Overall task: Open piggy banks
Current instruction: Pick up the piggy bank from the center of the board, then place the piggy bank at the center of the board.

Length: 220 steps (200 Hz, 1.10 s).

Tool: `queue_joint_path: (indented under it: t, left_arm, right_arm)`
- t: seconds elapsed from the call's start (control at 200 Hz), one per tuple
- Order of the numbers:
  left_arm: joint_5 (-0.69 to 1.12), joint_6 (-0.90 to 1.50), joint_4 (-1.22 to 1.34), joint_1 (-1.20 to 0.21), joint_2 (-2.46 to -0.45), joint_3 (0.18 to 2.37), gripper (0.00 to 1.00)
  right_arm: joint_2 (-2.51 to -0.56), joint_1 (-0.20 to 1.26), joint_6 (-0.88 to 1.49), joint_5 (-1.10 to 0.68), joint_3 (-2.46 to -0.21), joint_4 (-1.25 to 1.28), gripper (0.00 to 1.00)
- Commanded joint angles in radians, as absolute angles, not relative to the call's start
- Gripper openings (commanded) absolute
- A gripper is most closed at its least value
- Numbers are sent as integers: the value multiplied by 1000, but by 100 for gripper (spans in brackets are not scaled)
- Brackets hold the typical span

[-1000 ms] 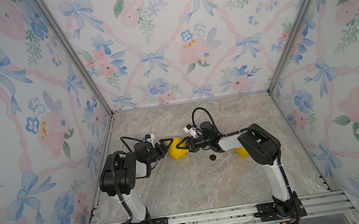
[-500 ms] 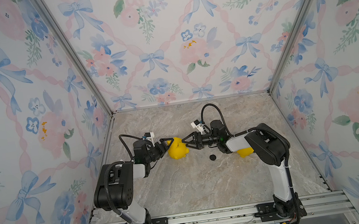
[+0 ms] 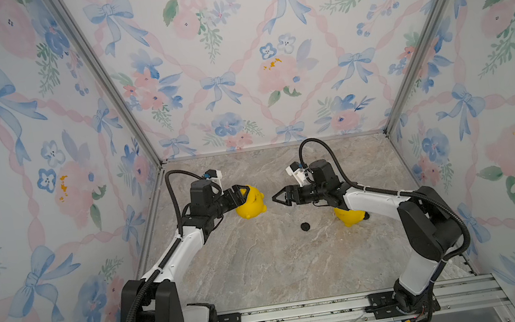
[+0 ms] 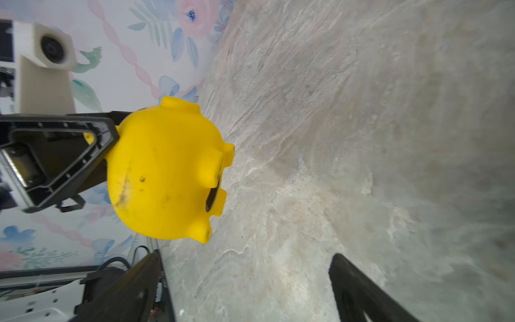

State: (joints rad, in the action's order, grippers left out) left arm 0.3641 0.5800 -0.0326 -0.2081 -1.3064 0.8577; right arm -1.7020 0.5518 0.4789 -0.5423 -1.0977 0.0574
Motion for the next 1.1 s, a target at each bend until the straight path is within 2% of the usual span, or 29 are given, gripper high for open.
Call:
queue_joint_path:
  t: [0.0,0.205,0.375,0.45,0.57,0.71,0.905,1.095]
  left_arm:
    - [236,499,-231,-256,-1291,921,61]
    - [131,501,-307,-397,-1324,992,61]
    - [51,527,-340,-525,-1384,1020,61]
    - [20,530,-366,-579,-1423,1046,62]
    - [-11,536,-391,-636,-1488,1086,62]
    - [-22,540,-407,-681,-1558,1142,62]
    - [-15,535,-419,-716,-1655,1210,64]
    - [-21,519,-444,-733,-1729,1263,65]
  right_arm:
    - [-1632,579,296,-281,-1121,-274,97]
    - [-1534,595,200,-97,-1096,-409,98]
    - [-1443,562,133,-45,-1035,-434,100]
    - [-1396,536,110,-45,-1011,-433,96]
    - [-1310,493,97,-36,-967,-403,96]
    - [-1232,410,129,-23,-931,-403,96]
    - [-1175,225,241,-51,-883,-412,96]
    - [-1213,62,286,-133,-859,-416,96]
